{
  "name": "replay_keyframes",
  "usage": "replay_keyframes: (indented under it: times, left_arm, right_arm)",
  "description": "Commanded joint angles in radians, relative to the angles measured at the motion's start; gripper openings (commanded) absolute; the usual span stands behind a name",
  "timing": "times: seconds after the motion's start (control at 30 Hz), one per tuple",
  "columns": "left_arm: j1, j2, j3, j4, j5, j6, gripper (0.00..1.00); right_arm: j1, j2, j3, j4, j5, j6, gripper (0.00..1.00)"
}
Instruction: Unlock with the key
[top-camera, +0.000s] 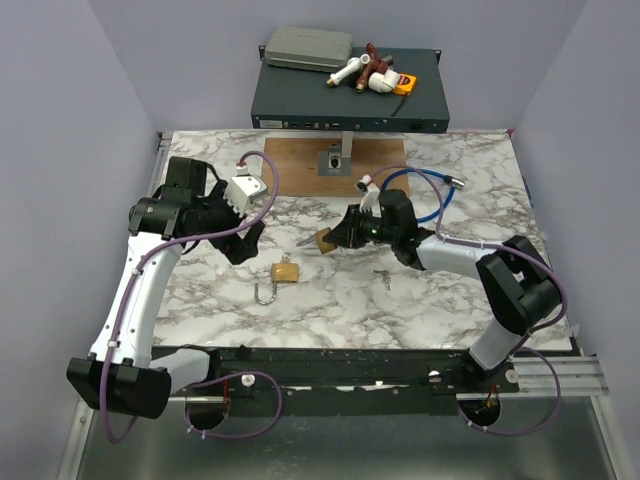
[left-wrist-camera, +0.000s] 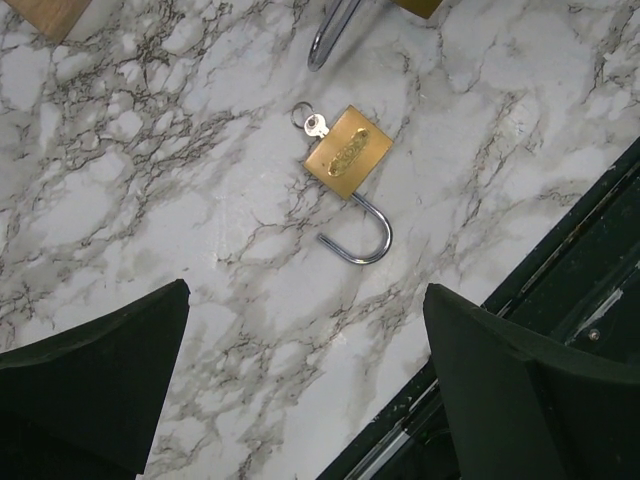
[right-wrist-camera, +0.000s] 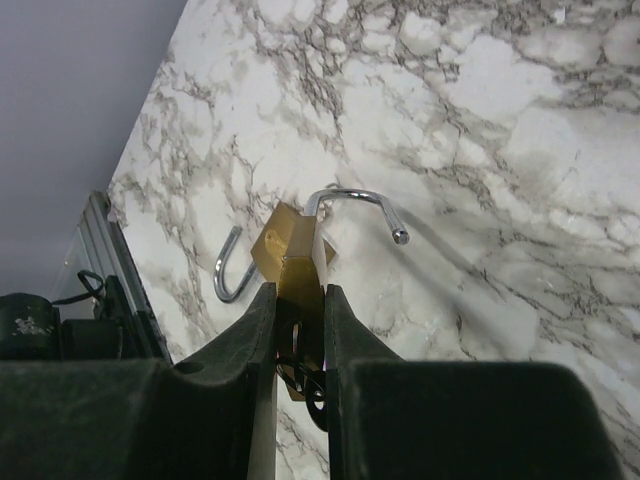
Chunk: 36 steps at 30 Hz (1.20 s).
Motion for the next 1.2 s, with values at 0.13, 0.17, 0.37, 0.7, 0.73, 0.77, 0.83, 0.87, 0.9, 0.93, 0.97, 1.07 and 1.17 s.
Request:
replay_keyframes:
  times: [0.13,0.17,0.37,0.7,0.73,0.77,0.83,0.87,0.9,0.93,0.97,1.07,1.17]
  left_arm:
    - [0.007,-0.052,-0.067,0.003,-0.077,-0.034,0.99]
    - [0.007,-0.055,-0.068,0.000,-0.079,-0.036,0.98]
    - [0.007,-0.081,-0.091,0.001,-0.060,-0.059,0.99]
    - [0.007,-0.124,-0.142,0.015,-0.080,-0.059,0.99]
    - [0.007,-0.129,-0.144,0.014,-0.084,-0.058,0.98]
    - [0.007,-0.133,-0.145,0.014,-0.086,-0.056,0.98]
    - [0.007,-0.142,-0.147,0.009,-0.087,-0.054,0.98]
    - [0.007,-0.148,-0.152,0.006,-0.089,-0.050,0.99]
    - [0.007,-0.151,-0.155,0.001,-0.091,-0.047,0.99]
    - [0.007,-0.153,-0.157,-0.004,-0.092,-0.044,0.98]
    - [0.007,-0.155,-0.160,-0.011,-0.095,-0.039,0.99]
    - [0.007,-0.161,-0.160,-0.037,-0.099,-0.023,0.99]
    - [0.007,-0.173,-0.159,-0.057,-0.104,-0.013,0.98]
  right_arm:
    - [-0.005,0.023,-0.138,0.238,-0.070,0.080,0.01]
    - [-0.005,0.026,-0.151,0.255,-0.072,0.091,0.01]
    - [-0.004,0.019,-0.218,0.301,-0.055,0.117,0.01]
    - [-0.006,0.049,-0.211,0.322,0.095,0.135,0.03]
    - [-0.006,0.068,-0.215,0.357,0.095,0.153,0.03]
    - [-0.006,0.085,-0.222,0.402,0.085,0.176,0.05]
    - [-0.005,0.135,-0.224,0.459,0.073,0.207,0.12]
    - [-0.006,0.151,-0.220,0.470,0.066,0.211,0.15]
    - [-0.006,0.167,-0.216,0.474,0.061,0.216,0.18]
    - [-0.006,0.178,-0.214,0.479,0.057,0.217,0.21]
    - [-0.006,0.186,-0.215,0.482,0.058,0.217,0.25]
    - [-0.010,0.187,-0.209,0.456,0.073,0.207,0.40]
    - [-0.015,0.150,-0.198,0.379,0.104,0.167,0.54]
